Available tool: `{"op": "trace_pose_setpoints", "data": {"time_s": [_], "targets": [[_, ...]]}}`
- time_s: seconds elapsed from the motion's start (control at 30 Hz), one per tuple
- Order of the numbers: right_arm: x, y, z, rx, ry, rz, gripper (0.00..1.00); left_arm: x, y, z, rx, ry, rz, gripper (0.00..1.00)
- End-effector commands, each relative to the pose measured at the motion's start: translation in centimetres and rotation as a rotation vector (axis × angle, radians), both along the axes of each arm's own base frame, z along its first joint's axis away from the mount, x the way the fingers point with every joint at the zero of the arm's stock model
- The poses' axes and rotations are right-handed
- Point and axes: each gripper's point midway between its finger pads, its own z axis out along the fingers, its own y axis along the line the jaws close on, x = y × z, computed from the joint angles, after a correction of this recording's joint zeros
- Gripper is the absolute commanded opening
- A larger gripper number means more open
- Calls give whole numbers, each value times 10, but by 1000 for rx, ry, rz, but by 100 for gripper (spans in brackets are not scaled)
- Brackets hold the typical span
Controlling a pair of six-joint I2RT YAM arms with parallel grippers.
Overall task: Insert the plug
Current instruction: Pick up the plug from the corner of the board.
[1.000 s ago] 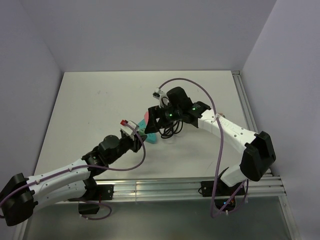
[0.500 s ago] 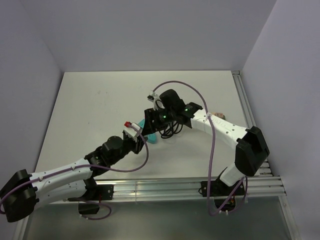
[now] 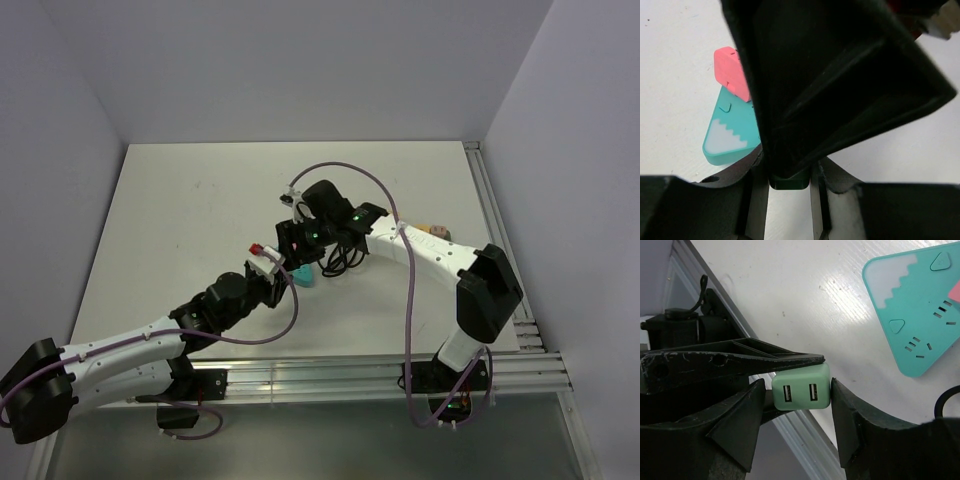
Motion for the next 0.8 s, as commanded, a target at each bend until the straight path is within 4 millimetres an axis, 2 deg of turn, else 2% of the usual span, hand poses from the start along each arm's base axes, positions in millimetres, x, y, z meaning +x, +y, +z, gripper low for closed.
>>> {"op": "trace_pose_setpoints", "data": {"time_s": [0.0, 0.07, 0.13, 0.27, 0.33, 0.37, 0.4, 0.43, 0.47, 0.5, 0.53, 0.6, 0.67, 0.77], "targets": [[-5, 12, 10, 6, -29, 41, 63, 4, -7, 27, -50, -57, -6, 0], [-5, 13, 7, -3, -25, 43, 61, 3, -8, 27, -51, -58, -8, 0], [-5, 13, 9, 3, -30, 46, 54, 2, -8, 27, -50, -57, -11, 0], [-6, 13, 13, 11, -41, 53, 21, 4, -8, 25, -45, -51, -1, 0], [-3, 12, 15, 17, -55, 41, 18, 3, -7, 27, -52, -51, 0, 3], [-3, 10, 12, 17, -45, 29, 15, 2, -7, 29, -63, -53, 2, 9], [-3, 8, 17, 33, -45, 24, 15, 2, -5, 29, -68, -57, 4, 31], [1, 8, 20, 57, -48, 17, 14, 0, -4, 36, -96, -73, 3, 46], [7, 0, 16, 60, -30, -17, 12, 0, -3, 39, -113, -78, 4, 53], [12, -5, 20, 74, -37, -34, 11, -2, -1, 38, -118, -79, 1, 67], [17, -7, 23, 91, -47, -47, 10, -5, -1, 44, -142, -91, -11, 74], [25, -17, 20, 101, -30, -84, 9, -7, 0, 47, -159, -99, -17, 83], [35, -24, 20, 111, -34, -116, 8, -8, 0, 48, -166, -91, -18, 88], [41, -29, 16, 106, -29, -141, 6, -7, 2, 50, -178, -82, 4, 89]]}}
